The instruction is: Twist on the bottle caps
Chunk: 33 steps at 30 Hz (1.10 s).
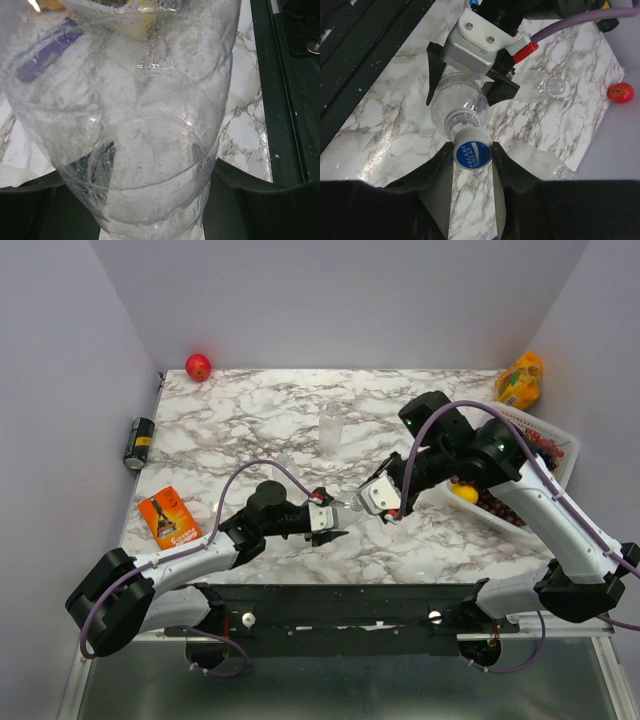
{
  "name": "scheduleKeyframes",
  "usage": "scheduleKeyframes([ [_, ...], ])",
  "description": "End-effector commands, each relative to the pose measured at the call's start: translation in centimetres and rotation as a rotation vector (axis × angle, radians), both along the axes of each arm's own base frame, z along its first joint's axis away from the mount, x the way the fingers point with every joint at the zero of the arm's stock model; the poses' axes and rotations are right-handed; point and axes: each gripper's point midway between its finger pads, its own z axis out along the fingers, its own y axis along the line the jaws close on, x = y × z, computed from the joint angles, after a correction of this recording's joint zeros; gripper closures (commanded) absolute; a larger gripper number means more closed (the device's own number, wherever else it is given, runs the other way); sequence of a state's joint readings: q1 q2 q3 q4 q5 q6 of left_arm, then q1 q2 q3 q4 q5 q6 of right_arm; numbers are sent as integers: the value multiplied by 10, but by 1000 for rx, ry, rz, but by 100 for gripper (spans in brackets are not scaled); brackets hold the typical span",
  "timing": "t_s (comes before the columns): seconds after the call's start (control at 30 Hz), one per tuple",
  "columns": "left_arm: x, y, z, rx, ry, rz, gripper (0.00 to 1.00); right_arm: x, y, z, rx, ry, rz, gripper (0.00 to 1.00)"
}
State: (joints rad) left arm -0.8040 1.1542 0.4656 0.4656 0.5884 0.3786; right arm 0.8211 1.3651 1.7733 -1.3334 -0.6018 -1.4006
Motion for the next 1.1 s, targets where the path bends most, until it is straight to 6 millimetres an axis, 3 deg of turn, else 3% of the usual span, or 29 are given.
scheduleKeyframes([
  [0.0, 0, 0, 7, -8, -30, -17, 100, -33, -32, -33, -167, 113, 42, 76],
  [0.47, 1, -1, 6, 7, -75, -34, 100, -28, -29, -44, -206, 115, 45, 76],
  [0.9, 6, -4, 9, 6, -63, -23, 100, -46, -30, -50, -200, 161, 86, 75],
  [1.07, 7, -6, 11, -3, -65, -26, 100, -44, -29, -53, -211, 171, 75, 75],
])
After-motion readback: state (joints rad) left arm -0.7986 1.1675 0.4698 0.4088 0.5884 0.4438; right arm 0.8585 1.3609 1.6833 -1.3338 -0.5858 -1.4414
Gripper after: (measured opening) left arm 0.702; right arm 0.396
